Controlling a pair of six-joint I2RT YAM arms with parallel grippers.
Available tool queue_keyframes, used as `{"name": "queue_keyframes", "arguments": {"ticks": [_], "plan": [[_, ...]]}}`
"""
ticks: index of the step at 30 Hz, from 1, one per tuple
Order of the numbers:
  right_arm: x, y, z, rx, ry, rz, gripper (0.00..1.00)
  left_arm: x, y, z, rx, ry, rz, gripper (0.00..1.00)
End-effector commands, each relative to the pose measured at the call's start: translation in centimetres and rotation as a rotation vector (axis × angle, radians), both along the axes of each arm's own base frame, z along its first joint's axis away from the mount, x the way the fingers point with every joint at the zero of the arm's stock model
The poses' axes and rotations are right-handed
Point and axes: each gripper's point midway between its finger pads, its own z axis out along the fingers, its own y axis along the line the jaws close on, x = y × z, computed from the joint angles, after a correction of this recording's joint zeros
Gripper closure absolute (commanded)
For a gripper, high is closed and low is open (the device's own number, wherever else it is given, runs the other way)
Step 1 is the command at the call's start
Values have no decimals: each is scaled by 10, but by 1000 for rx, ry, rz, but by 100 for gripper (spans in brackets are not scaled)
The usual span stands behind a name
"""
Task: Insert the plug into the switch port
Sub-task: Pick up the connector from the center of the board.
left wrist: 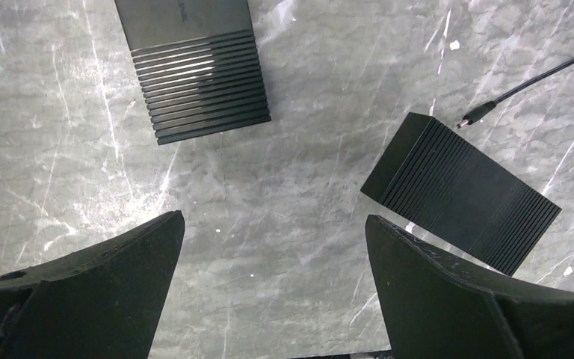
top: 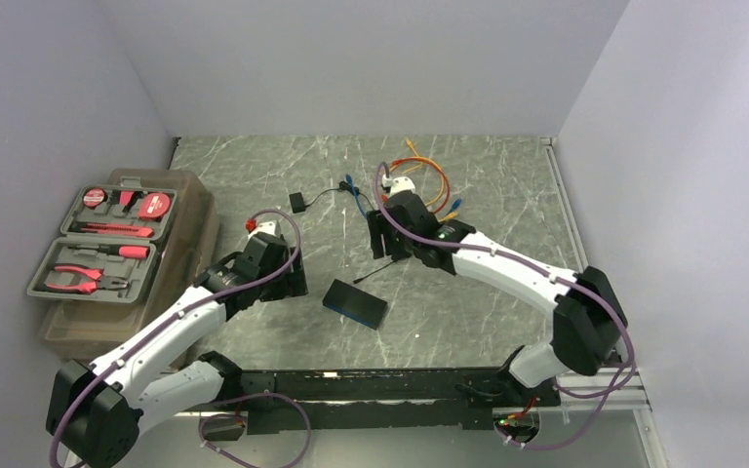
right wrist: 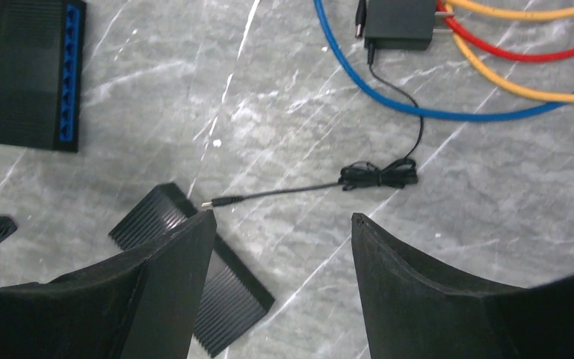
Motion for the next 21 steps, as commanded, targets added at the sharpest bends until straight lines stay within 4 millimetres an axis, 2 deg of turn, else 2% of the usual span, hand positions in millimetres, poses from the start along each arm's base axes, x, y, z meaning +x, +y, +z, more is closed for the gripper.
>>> {"name": "queue_keyframes", "arguments": {"ticks": [1, 6, 16, 21], "plan": [[31, 0, 7, -27, -19, -22, 30, 20, -7, 25, -20, -84, -7, 1], [58, 8, 2, -14, 5, -34, 33, 21, -13, 33, -53, -117, -47, 0], [113, 30, -24, -47, 46, -48, 53, 20, -17, 37, -74, -153, -98, 1], [142, 37, -34, -84, 57, -48, 59, 20, -18, 36, -80, -160, -112, 1]]}}
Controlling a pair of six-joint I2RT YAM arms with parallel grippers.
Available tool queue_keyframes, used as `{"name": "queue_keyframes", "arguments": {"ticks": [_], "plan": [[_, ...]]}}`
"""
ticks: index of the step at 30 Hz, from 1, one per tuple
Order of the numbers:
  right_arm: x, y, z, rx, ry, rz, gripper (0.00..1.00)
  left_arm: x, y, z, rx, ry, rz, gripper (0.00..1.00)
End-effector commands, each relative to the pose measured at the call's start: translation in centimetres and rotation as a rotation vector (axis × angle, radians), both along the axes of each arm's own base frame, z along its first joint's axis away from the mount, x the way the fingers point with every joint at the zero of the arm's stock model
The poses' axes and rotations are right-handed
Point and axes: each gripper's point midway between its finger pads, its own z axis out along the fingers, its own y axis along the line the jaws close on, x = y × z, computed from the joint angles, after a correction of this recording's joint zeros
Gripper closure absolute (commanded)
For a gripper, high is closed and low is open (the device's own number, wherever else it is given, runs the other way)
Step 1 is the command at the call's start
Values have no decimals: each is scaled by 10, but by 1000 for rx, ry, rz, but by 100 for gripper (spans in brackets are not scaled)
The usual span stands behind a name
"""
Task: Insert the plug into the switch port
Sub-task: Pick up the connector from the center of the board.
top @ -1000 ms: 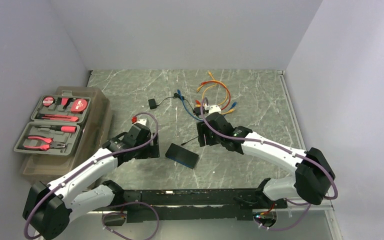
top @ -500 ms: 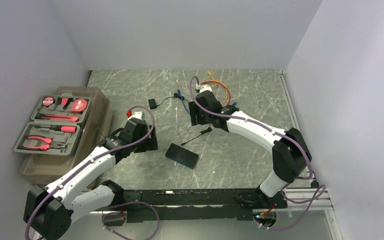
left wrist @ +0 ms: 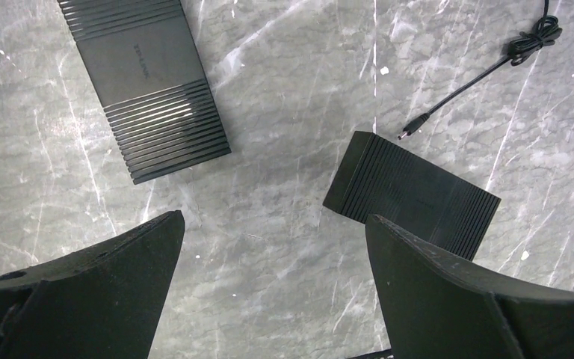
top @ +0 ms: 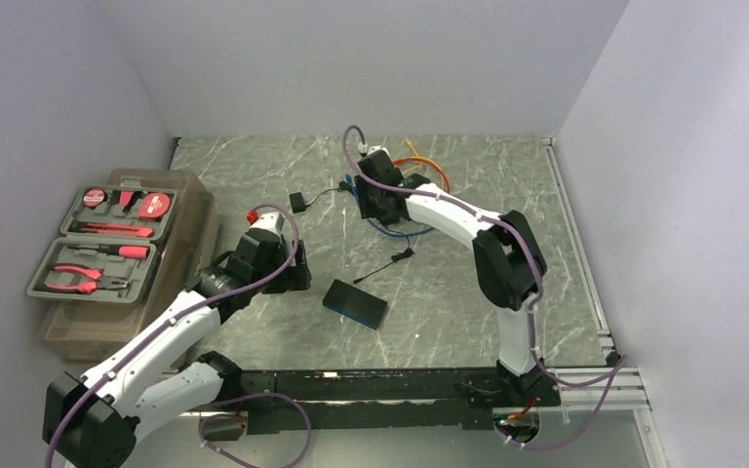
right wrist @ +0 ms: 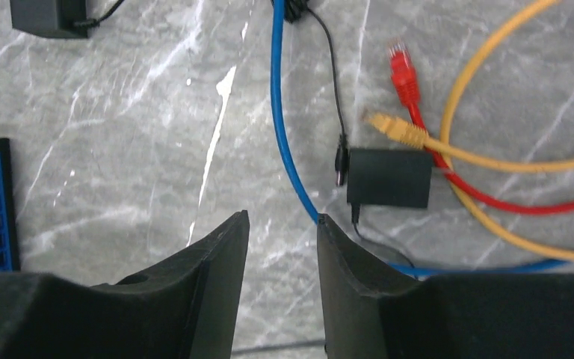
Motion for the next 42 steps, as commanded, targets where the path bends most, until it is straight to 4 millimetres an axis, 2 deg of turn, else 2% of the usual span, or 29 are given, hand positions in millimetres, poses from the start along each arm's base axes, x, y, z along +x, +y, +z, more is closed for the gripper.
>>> {"name": "queue_keyframes", "arguments": {"ticks": [1, 6, 14, 24, 42], "plan": [[28, 3, 8, -11, -23, 6, 61, 6, -4, 9, -26, -52, -29, 1], [50, -3, -8, -43, -5, -6, 72, 6, -5, 7, -30, -49, -39, 1], [69, 1, -32, -46, 29, 33, 75, 5, -8, 0, -55, -27, -48, 1], [68, 9, -55, -29, 68, 76, 75, 7, -6, -1, -58, -21, -38, 1], [60, -12, -71, -101, 84, 21, 71, 7, -9, -3, -70, -12, -46, 1]]}}
